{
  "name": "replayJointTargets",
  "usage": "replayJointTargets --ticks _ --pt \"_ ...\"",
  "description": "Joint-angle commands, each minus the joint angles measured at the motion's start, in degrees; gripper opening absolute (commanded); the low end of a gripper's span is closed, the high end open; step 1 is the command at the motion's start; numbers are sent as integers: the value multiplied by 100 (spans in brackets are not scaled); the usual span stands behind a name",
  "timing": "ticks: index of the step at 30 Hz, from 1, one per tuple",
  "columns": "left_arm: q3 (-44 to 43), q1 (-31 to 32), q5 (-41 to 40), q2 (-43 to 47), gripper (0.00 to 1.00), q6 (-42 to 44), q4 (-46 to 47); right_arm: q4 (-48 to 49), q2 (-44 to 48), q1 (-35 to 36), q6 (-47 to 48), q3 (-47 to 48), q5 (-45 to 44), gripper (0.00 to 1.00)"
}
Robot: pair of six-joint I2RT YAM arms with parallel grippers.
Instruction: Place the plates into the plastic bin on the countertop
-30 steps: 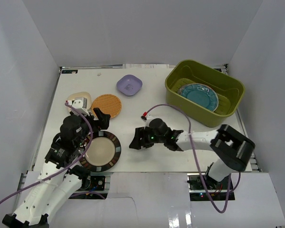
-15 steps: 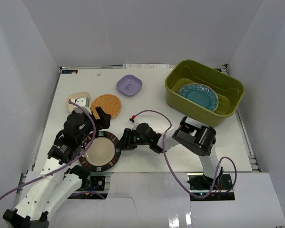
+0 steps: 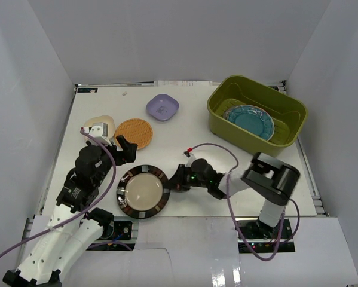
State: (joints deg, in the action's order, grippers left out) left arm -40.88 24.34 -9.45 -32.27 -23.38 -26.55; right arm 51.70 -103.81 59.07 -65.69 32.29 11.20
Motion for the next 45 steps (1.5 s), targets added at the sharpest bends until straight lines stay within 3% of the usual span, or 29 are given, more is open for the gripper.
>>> replayJointTargets --ticks 1,5,10,14,17,21,27,39,45 --pt "2 -17 22 115 98 8 79 105 1536 -448 205 -539 -127 8" --pt "36 -34 49 352 98 -9 114 -1317 3232 -1001 740 -506 -329 8" --pt "63 -43 48 511 98 -9 97 -3434 4763 -2441 1680 669 -523 8" --pt "80 -43 119 494 98 0 88 -4070 5011 -4005 1946 1524 -128 8" --pt "63 -52 233 441 98 -9 79 -4221 4766 -5628 1903 1937 329 8" --pt "72 -52 330 458 98 26 79 -4204 4248 -6712 1806 2053 540 8" --pt "81 -52 391 485 98 26 88 -4203 3659 -7286 1981 2176 453 8" --pt "80 -52 462 441 98 26 79 -4256 3244 -7331 2289 1579 31 8" --pt "72 -52 523 432 98 17 97 -4651 3156 -7331 2499 1622 -153 24"
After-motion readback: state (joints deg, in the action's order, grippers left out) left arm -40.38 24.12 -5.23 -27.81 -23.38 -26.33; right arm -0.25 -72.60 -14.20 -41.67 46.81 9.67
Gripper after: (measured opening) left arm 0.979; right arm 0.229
